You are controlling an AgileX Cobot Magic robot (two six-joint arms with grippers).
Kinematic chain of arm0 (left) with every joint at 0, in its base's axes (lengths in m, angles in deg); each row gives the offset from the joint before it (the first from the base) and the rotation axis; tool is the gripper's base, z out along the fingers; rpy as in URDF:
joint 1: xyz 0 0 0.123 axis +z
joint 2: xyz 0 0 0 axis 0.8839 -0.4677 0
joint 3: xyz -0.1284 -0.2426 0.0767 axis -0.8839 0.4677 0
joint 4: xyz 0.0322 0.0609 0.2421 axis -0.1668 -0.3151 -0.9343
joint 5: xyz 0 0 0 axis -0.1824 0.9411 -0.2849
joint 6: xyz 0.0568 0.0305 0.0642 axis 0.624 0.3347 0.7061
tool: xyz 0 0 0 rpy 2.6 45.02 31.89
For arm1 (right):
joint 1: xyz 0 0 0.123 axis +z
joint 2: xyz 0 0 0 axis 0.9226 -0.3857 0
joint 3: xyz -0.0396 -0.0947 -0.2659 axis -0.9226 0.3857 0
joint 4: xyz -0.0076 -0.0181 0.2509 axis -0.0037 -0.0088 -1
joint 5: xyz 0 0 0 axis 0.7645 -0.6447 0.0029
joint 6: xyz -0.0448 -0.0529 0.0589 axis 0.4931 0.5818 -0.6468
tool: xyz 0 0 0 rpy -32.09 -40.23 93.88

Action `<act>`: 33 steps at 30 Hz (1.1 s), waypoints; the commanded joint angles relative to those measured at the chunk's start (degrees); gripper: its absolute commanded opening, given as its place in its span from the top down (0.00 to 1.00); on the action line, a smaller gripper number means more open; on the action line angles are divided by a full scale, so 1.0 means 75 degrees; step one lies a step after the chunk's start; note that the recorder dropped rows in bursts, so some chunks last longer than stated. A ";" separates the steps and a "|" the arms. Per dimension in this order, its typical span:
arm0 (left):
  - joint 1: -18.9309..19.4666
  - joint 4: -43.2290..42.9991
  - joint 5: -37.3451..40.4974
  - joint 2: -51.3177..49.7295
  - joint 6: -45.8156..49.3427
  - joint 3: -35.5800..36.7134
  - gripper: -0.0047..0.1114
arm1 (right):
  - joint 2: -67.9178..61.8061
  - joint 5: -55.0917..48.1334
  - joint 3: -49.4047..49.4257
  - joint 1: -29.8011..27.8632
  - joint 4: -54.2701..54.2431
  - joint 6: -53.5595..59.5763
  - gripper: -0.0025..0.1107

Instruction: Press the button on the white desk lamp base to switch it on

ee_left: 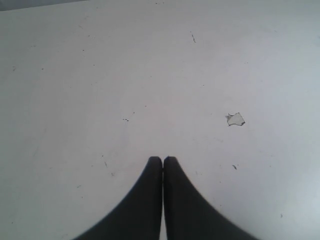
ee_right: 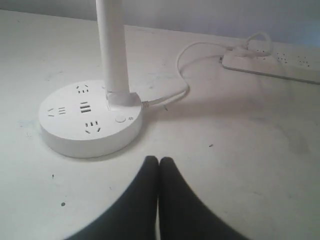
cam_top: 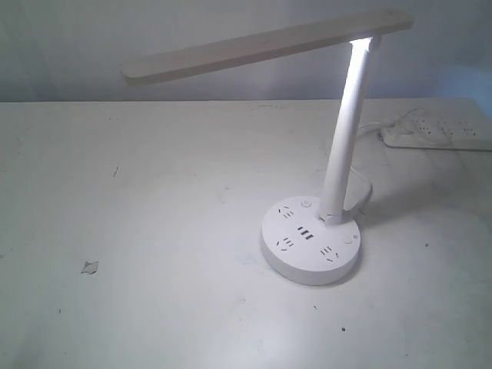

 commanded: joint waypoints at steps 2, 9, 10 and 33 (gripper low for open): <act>-0.0032 -0.0008 -0.0019 0.0016 0.0018 0.0027 0.96 | 0.0033 0.0102 0.0014 -0.0547 -0.0014 0.0077 0.98; -0.0032 -0.0008 -0.0019 0.0016 0.0018 0.0027 0.96 | 0.0033 0.0102 0.0014 -0.2968 -0.0014 0.0077 0.98; -0.0032 -0.0008 -0.0019 0.0016 0.0018 0.0027 0.96 | 0.0033 0.0102 0.0014 -0.2985 0.0044 0.0077 0.98; -0.0032 -0.0008 -0.0019 0.0016 0.0018 0.0027 0.96 | 0.0033 0.0102 0.0014 -0.2364 0.0062 0.0113 0.98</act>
